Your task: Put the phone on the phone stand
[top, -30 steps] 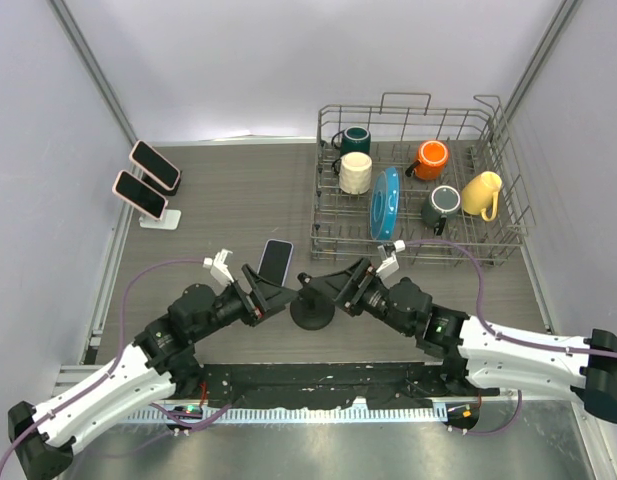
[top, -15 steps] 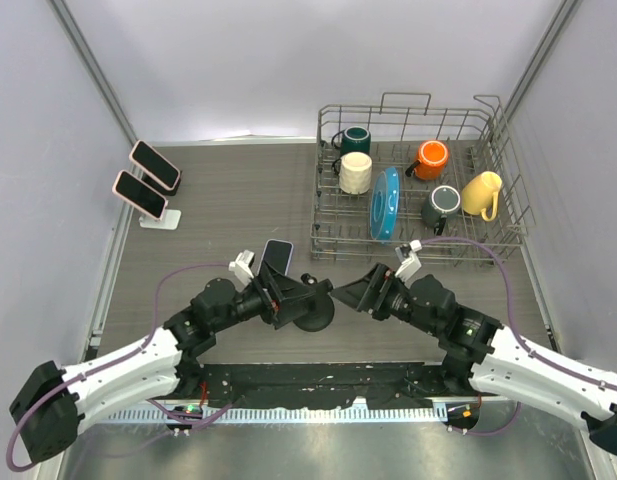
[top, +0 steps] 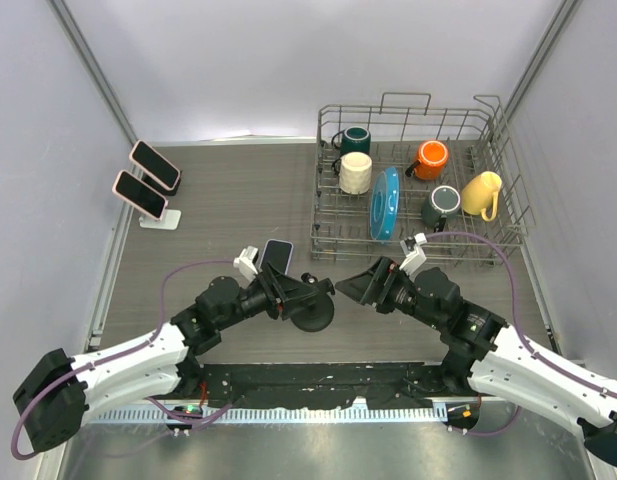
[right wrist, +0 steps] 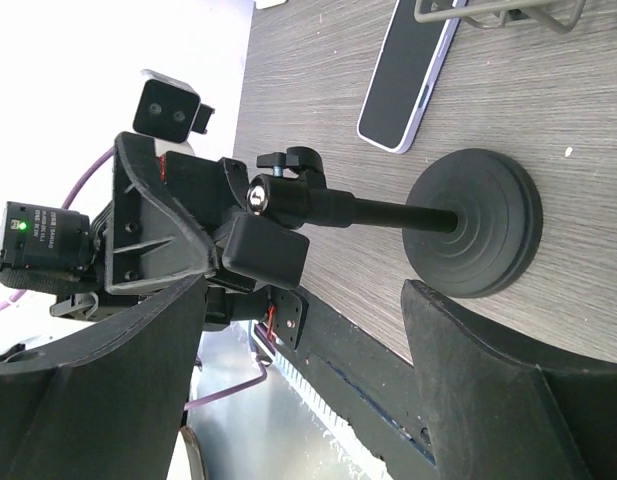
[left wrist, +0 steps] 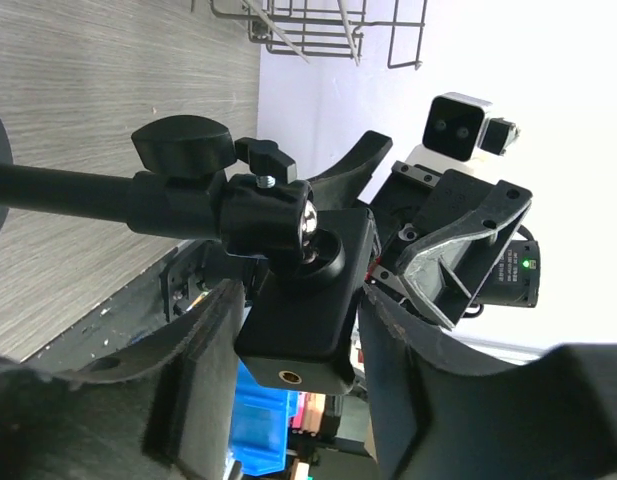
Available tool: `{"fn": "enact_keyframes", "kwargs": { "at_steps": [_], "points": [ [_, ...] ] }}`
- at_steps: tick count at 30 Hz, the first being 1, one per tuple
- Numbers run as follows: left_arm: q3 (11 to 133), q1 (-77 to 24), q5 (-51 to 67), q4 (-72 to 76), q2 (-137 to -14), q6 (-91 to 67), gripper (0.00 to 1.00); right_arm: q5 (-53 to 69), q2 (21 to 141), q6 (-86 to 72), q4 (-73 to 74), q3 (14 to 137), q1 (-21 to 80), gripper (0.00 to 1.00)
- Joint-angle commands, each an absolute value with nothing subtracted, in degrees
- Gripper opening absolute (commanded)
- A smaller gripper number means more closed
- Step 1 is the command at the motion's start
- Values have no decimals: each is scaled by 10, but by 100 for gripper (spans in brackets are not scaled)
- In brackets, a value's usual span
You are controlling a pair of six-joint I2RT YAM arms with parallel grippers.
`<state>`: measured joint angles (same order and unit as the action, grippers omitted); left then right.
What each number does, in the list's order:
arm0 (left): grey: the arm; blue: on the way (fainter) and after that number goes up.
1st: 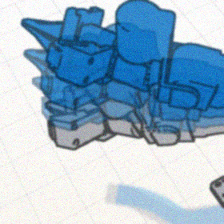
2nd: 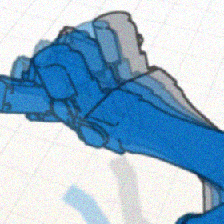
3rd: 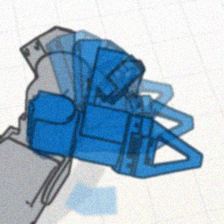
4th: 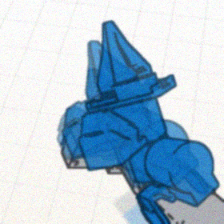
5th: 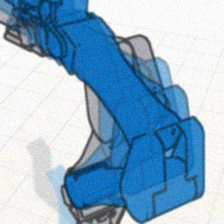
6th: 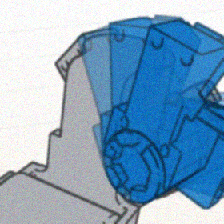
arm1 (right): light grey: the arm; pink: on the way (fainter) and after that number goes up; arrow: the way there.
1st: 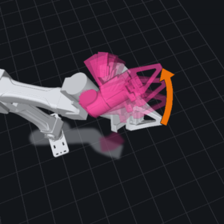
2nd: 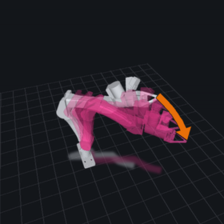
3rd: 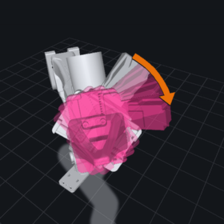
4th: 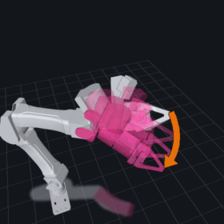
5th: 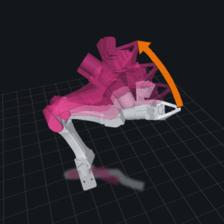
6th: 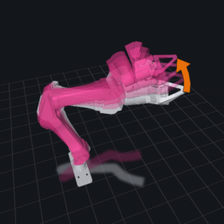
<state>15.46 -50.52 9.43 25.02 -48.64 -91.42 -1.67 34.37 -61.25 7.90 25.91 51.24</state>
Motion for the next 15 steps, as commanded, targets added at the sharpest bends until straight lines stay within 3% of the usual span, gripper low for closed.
{"fn": "enact_keyframes", "kwargs": {
  "at_steps": [1, 3, 4, 8, 10, 15],
  "points": [
    [170, -507, 79, 278, -471, -897, 47, -12, 338, -592, 77, 288, 510, 84],
    [167, -506, 82, 266, -464, -885, 36, -14, 336, -592, 83, 288, 510, 84],
    [167, -505, 83, 252, -459, -881, 25, -15, 334, -592, 83, 288, 510, 84],
    [164, -487, 106, 213, -443, -855, 6, -17, 335, -587, 88, 291, 510, 84],
    [162, -470, 145, 205, -446, -834, 0, -15, 336, -585, 89, 294, 510, 84],
    [138, -379, 314, 304, -534, -807, 0, -11, 345, -577, 89, 298, 509, 84]
  ]
}}
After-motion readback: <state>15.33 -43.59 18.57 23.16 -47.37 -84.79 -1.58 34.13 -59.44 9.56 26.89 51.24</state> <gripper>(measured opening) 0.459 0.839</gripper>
